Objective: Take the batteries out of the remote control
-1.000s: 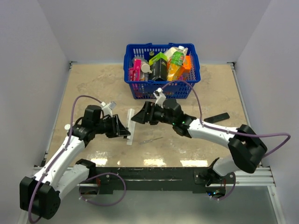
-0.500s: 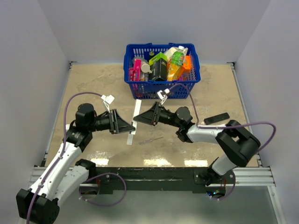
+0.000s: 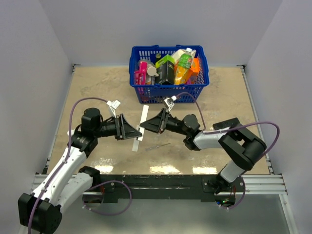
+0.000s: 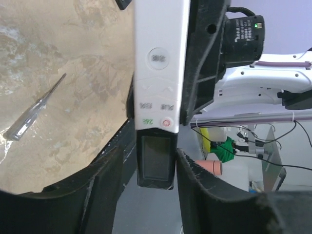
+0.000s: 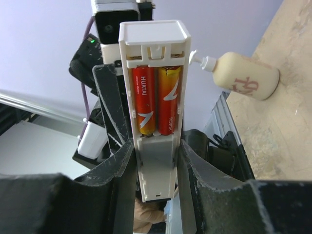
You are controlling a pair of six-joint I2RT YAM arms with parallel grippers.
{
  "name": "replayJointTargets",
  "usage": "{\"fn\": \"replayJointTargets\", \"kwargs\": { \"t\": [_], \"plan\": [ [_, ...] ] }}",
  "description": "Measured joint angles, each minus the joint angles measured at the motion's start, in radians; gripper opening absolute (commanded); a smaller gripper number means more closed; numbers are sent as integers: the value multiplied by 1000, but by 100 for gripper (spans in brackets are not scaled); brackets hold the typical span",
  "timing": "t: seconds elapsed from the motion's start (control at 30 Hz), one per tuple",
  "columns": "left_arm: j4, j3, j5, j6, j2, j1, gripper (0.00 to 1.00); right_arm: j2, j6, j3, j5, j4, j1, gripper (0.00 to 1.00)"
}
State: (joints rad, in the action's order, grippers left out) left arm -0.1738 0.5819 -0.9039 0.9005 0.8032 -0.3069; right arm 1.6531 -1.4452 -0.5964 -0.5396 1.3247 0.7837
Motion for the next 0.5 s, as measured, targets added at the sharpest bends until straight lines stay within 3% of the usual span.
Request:
{"fn": "replayJointTargets", "kwargs": {
  "t": [0.07,0.13,0.23,0.5],
  "plan": [
    [-16,10,16,-25,3,-2,60,-38,35,10,21,-25,-1,6],
    [-24,21,23,-47,5,-2,79,-86,85,10,39,-80,-4,5],
    [-60,44,44,-104,12,-2,85,-202,174,6,90,-257,-12,2],
    [-283,162,171,-326,80,-2,94,-501,440,-153,424,-1110,-20,1]
  ]
}}
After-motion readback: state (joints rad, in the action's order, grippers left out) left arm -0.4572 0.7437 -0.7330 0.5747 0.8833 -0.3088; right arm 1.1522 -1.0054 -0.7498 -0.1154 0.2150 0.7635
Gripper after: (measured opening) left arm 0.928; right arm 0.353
